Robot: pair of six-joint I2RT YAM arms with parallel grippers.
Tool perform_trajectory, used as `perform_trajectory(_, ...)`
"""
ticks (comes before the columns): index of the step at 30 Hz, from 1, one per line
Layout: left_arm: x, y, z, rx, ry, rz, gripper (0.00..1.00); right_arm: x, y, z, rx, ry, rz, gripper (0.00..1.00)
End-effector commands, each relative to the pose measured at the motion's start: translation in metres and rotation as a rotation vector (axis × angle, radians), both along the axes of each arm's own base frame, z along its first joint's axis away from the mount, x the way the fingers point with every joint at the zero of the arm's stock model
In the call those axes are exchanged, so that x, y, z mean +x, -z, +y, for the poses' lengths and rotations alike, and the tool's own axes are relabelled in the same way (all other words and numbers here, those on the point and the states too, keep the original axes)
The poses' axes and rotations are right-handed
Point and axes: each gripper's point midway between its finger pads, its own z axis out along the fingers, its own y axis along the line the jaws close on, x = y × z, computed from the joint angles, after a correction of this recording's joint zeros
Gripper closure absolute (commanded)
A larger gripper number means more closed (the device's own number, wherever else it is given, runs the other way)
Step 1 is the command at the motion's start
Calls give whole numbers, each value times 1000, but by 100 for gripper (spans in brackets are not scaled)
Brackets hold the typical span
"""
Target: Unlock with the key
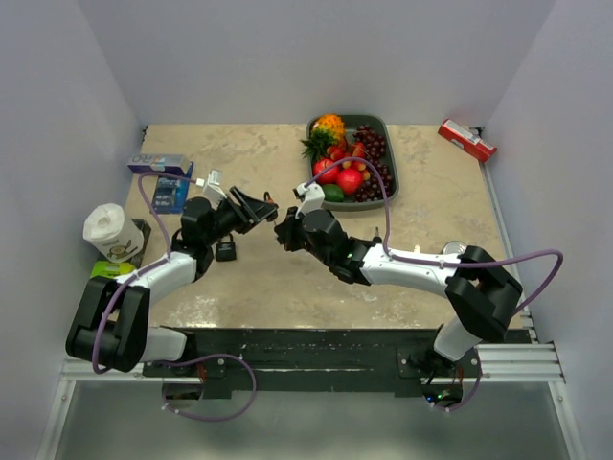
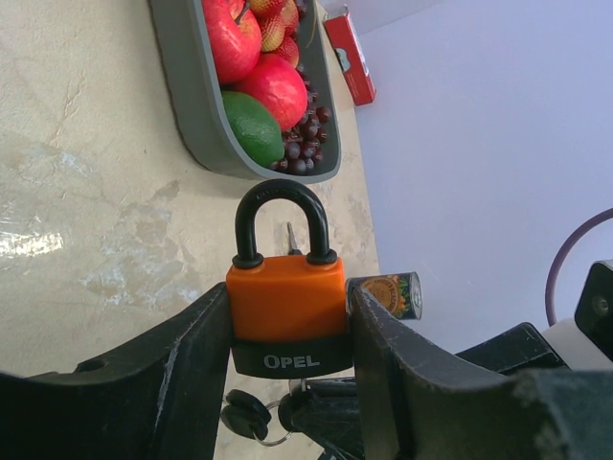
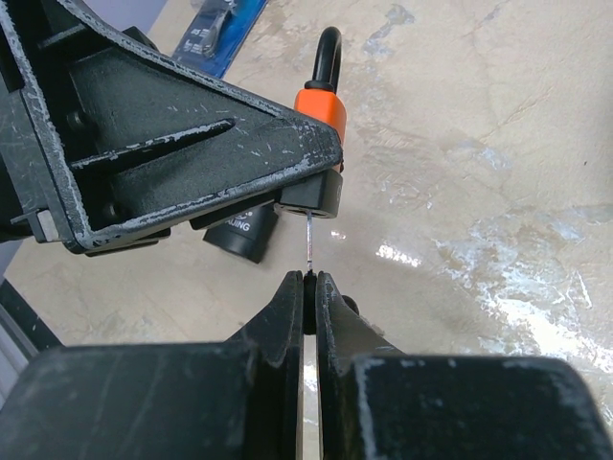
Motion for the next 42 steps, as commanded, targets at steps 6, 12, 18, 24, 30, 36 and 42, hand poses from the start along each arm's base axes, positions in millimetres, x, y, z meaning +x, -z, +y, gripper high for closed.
perform_trajectory(6,-9,-5,-19,32,76,-46,100,32,-70,4,137,107,-159,100)
perform_trajectory(12,-10,-3,-21,43,80,-45,100,35,-74,4,136,121,-173,100)
perform_trajectory(18,-13,-1,-25,44,92,-39,100,38,-78,4,136,128,-189,100)
perform_trajectory(24,-14,-1,-27,45,97,-42,100,40,-78,3,135,134,-203,100)
perform_trajectory(30,-16,-1,-31,42,113,-41,100,41,-83,1,154,141,-237,100)
perform_trajectory(36,-19,-1,-36,39,128,-37,100,43,-96,-3,177,155,-298,100)
perform_trajectory(42,-24,0,-42,36,152,-36,100,46,-100,-1,189,155,-332,100)
